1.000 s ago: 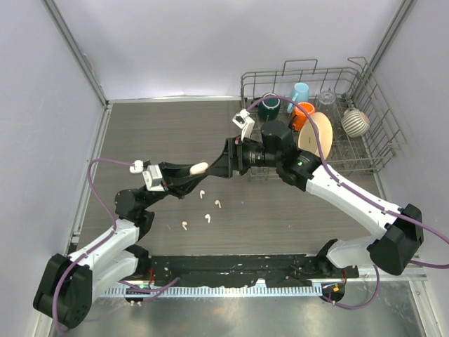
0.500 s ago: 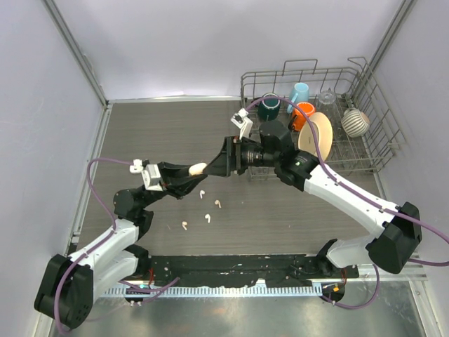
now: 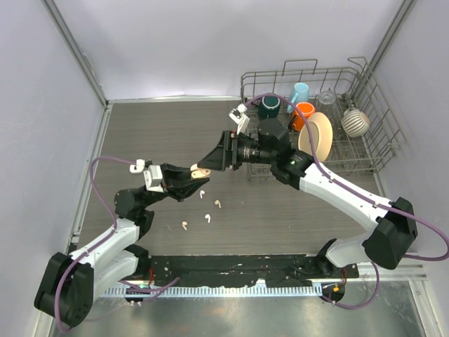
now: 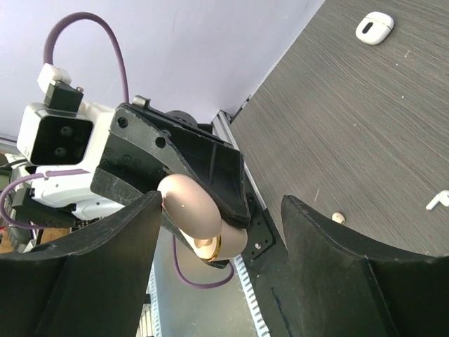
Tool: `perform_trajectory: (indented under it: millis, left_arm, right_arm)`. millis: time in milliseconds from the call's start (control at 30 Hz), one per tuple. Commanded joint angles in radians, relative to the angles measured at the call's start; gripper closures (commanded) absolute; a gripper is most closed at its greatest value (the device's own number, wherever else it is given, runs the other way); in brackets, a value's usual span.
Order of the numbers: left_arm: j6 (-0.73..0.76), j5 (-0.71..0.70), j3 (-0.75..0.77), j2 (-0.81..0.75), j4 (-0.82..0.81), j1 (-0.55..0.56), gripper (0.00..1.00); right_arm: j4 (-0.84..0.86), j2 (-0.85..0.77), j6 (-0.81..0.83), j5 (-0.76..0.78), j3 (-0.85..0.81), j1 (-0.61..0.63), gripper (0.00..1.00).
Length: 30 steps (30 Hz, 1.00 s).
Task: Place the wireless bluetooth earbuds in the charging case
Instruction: Open the charging case.
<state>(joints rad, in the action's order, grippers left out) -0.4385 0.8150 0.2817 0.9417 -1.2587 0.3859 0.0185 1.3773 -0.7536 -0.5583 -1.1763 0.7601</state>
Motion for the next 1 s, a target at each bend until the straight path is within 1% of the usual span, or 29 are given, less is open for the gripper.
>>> perform_trajectory:
  millis: [0, 200, 400, 633, 800, 967]
  left_arm:
    - [0.046, -0.051, -0.006, -0.017, -0.026, 0.007, 1.00]
    - [0.119, -0.129, -0.021, -0.089, 0.099, 0.007, 1.00]
    - [0.178, -0.183, -0.022, -0.147, 0.173, 0.005, 1.00]
    - [0.198, -0.192, -0.003, -0.153, 0.180, 0.007, 1.00]
    - [0.199, -0.200, 0.010, -0.153, 0.176, 0.007, 1.00]
    - [0.198, -0.203, 0.024, -0.155, 0.176, 0.005, 1.00]
  right_arm:
    - [0.113, -0.007, -0.029, -0.020, -0.016, -0.001, 0.26]
    - [0.127, -0.018, -0.050, -0.060, -0.043, -0.007, 0.25]
    - [0.089, -0.029, -0.067, -0.097, -0.031, -0.012, 0.25]
    - [0.095, -0.008, -0.131, -0.133, -0.013, -0.012, 0.25]
    - [0.120, 0.009, -0.164, -0.163, -0.006, -0.012, 0.30]
    - [0.109, 0.026, -0.165, -0.160, 0.007, -0.012, 0.34]
